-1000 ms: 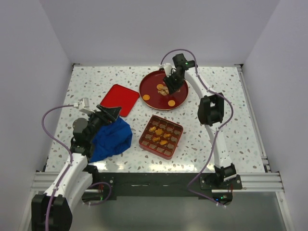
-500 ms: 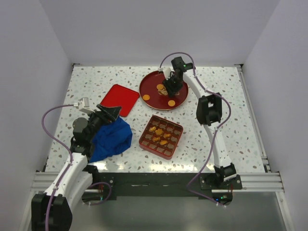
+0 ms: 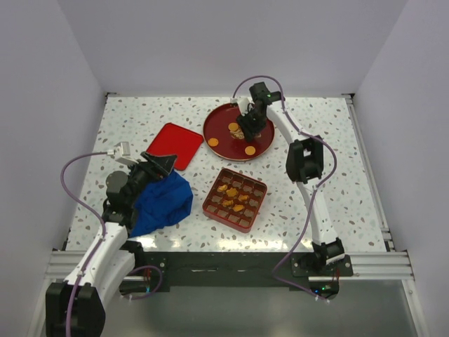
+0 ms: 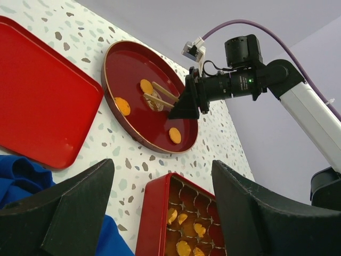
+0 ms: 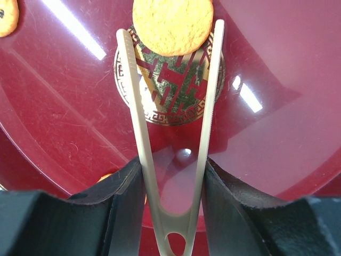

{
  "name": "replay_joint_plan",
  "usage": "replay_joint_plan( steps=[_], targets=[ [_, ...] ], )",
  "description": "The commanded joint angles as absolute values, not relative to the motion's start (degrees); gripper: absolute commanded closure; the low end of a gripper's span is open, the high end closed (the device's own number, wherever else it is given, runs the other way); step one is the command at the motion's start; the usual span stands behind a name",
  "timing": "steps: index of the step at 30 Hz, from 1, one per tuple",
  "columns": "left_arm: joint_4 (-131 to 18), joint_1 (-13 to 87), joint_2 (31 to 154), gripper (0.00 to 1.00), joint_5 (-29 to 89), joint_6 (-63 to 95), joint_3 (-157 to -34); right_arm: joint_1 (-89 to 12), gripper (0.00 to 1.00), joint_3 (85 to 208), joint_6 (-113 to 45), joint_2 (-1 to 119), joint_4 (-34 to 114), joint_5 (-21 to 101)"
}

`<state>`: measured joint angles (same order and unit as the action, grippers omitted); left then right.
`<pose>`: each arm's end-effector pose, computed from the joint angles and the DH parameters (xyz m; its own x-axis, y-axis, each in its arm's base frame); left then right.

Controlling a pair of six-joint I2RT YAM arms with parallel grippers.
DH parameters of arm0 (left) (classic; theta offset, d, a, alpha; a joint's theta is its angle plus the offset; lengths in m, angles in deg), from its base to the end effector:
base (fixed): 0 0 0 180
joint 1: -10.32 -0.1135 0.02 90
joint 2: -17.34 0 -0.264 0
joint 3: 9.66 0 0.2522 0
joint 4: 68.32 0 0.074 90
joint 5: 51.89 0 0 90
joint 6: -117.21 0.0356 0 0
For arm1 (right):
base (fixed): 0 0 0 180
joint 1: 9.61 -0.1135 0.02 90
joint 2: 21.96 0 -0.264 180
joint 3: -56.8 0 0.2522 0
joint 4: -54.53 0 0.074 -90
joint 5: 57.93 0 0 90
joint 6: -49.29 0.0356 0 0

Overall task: Pack the cookies
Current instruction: Pick up the fake cookies from the plate.

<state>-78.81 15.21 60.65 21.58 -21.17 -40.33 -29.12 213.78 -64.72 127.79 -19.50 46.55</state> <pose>0.1805 -0.0256 0.2353 -0.2977 -0.6938 -0.6557 0.2145 0.6207 -0.7541 0.5069 0.1891 0.1785 -0.6220 -0.6384 -0.4534 -0.7327 0.6787 0.0496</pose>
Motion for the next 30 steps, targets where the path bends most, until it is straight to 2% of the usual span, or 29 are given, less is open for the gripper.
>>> replay_joint_plan(
  steps=[1, 19, 30],
  targets=[
    [-79.3, 14.8, 61.0, 0.21, 21.3, -19.8, -43.1, -29.4, 0.56, 217.0, -63.7, 128.4, -17.9, 46.8],
    [-79.5, 14.8, 62.1, 0.21, 21.2, -19.8, -43.9, -29.5, 0.56, 217.1, -63.2, 129.0, -17.9, 47.6],
    [-79.6, 14.8, 62.0, 0.21, 21.2, -19.7, -44.2, -29.3, 0.67, 216.9, -63.3, 128.8, -18.2, 48.6]
  ],
)
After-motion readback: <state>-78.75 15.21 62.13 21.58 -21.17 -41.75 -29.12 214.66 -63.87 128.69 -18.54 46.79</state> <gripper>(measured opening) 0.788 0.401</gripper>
